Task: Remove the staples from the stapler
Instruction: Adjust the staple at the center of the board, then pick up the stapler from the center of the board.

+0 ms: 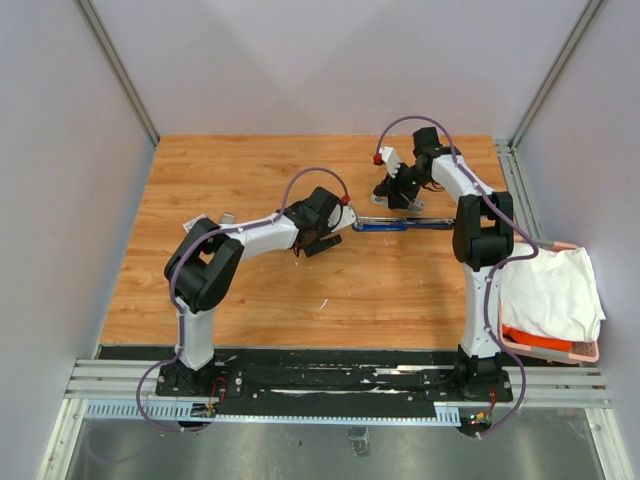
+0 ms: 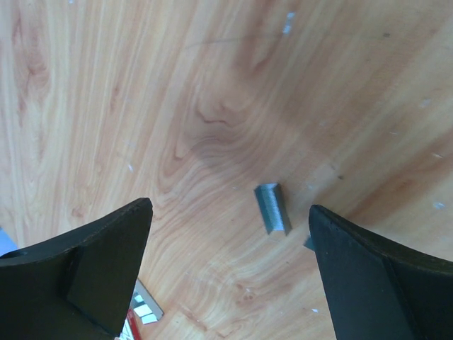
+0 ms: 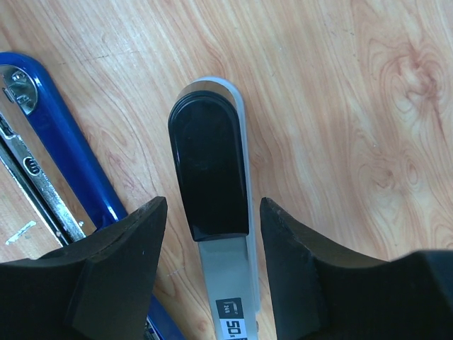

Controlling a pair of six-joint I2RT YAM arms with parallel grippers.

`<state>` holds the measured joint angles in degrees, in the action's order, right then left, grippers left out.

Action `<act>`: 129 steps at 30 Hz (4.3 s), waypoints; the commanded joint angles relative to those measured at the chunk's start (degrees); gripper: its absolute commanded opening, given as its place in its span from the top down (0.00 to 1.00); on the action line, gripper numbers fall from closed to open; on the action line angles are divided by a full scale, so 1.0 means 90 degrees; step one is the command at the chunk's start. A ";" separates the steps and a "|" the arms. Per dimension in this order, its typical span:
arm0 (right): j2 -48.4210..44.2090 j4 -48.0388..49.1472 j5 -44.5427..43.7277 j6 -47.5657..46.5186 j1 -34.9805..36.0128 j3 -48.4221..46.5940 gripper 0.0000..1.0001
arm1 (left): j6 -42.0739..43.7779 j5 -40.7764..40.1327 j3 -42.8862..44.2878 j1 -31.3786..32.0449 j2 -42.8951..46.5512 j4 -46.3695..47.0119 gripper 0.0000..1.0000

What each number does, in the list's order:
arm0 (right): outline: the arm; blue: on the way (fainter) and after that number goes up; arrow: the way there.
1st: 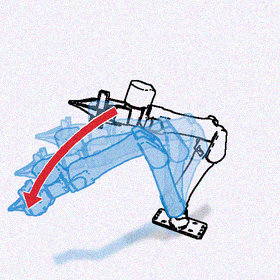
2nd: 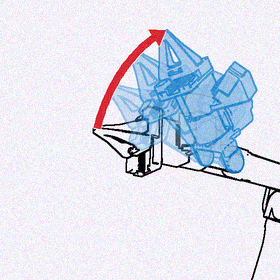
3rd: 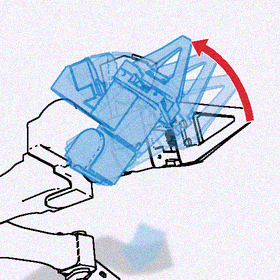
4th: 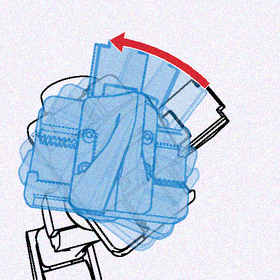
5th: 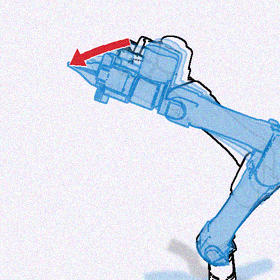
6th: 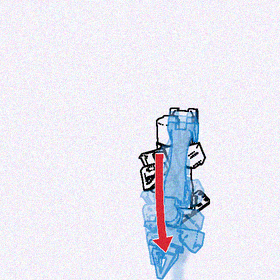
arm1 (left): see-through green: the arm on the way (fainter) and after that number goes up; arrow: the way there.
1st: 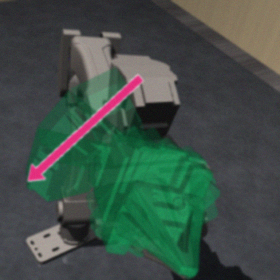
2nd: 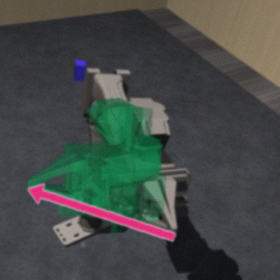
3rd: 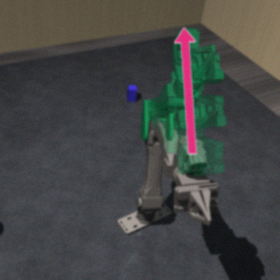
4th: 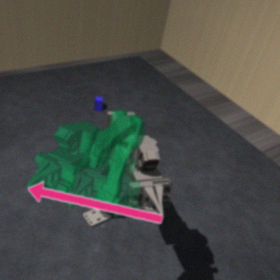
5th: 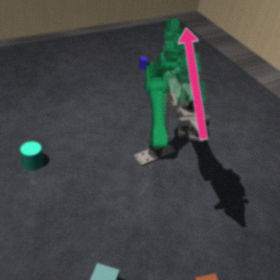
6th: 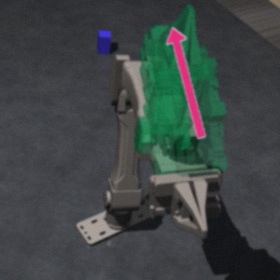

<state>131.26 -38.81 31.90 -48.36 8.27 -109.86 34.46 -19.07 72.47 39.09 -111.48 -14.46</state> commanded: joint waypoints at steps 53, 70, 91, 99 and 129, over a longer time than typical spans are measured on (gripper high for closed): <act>-0.0111 -0.0024 0.0119 -0.0027 0.0043 0.0216 0.49 | -0.0196 0.3044 0.0374 -0.0274 0.0399 -0.1024 0.58; -0.0184 -0.0024 0.0152 -0.0066 0.0044 0.0283 0.50 | 0.0131 0.2528 0.0771 -0.0261 -0.0198 -0.2154 0.80; -0.0175 -0.0022 0.0157 -0.0076 0.0053 0.0331 0.52 | 0.0625 0.1539 0.0247 -0.0898 -0.0266 -0.2125 0.87; -0.0162 -0.0026 0.0164 -0.0074 0.0067 0.0305 0.52 | 0.0960 0.1874 -0.0126 -0.0999 0.0052 -0.2444 0.87; -0.0729 0.0174 0.0224 0.0478 0.0189 -0.0146 0.95 | -0.0117 0.1878 0.0111 -0.1128 0.1182 -0.1266 0.31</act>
<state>131.02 -38.04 31.97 -46.39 8.78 -108.79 34.76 -2.48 72.23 29.30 -102.72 -28.75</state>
